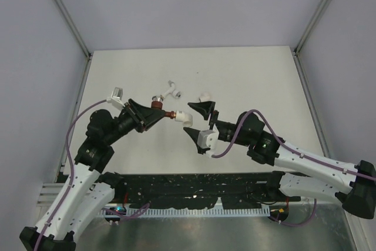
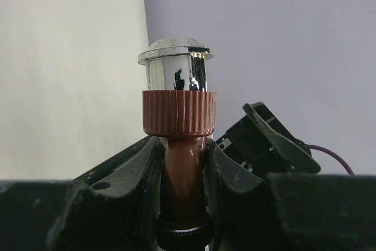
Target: Install the water faucets
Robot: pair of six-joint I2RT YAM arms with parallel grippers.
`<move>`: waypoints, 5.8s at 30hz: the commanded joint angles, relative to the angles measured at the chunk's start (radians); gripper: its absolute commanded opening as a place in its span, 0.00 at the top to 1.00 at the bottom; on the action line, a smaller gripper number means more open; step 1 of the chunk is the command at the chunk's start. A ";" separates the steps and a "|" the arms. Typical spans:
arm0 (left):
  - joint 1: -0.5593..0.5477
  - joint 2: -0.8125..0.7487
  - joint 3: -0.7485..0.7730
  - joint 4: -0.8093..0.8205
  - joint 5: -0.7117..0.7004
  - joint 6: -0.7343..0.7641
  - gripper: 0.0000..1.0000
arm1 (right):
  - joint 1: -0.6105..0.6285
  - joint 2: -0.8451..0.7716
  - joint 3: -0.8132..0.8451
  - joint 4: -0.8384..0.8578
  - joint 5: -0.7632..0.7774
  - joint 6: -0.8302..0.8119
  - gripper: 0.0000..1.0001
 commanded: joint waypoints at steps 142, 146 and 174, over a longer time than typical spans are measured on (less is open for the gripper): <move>-0.002 -0.055 -0.126 0.803 0.534 1.165 1.00 | -0.309 0.463 0.471 0.171 -0.778 1.541 0.95; -0.002 -0.072 -0.151 0.815 0.501 1.156 1.00 | -0.327 0.465 0.461 0.145 -0.736 1.510 0.87; -0.002 -0.090 -0.065 0.342 -0.067 0.023 1.00 | -0.119 -0.023 0.021 0.134 -0.166 0.206 0.16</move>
